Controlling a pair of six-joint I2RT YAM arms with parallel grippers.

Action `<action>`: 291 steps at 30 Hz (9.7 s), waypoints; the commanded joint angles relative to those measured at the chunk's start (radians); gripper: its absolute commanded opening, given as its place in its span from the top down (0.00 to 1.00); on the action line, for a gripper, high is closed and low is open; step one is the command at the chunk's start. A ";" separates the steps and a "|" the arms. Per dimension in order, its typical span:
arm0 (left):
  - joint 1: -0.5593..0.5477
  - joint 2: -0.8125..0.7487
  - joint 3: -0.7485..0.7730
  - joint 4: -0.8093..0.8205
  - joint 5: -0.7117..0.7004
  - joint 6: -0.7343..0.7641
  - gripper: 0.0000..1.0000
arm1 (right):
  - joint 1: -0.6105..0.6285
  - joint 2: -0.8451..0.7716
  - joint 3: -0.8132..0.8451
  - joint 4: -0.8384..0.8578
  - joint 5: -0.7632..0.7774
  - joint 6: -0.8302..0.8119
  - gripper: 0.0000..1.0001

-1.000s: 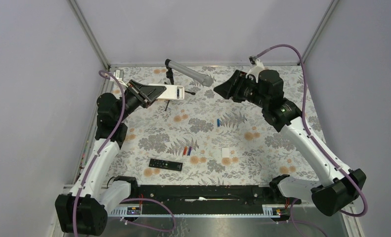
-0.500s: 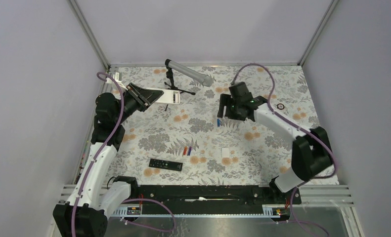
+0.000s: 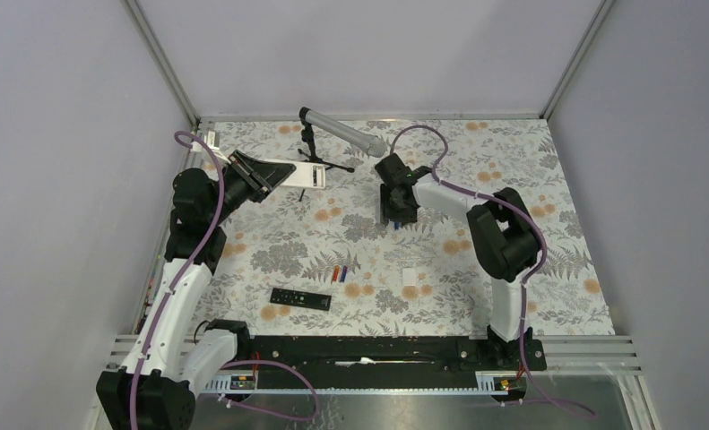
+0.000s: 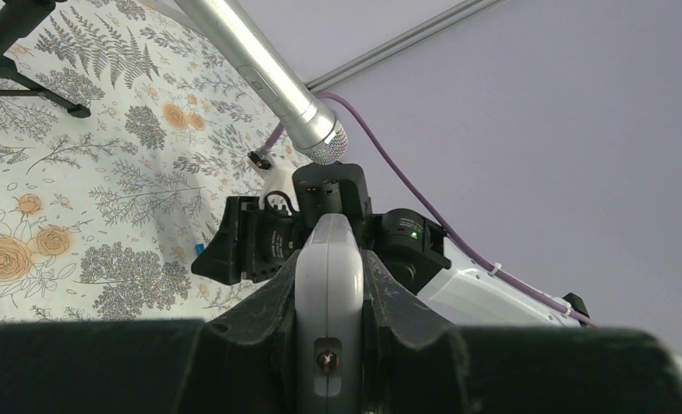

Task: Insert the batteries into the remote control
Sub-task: Pick up the battery from the center of the board, then load the battery into the remote control.

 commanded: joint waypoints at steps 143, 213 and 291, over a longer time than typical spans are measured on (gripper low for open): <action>-0.137 0.223 -0.259 0.442 0.091 -0.119 1.00 | 0.175 -0.349 0.112 -0.016 -0.281 0.325 0.46; -0.134 0.334 0.049 -0.222 0.506 0.157 1.00 | 0.165 -0.431 -0.103 0.182 -0.920 -0.352 0.41; -0.134 0.356 0.108 -0.277 0.522 0.123 1.00 | 0.162 -0.501 -0.195 0.277 -0.970 -0.459 0.43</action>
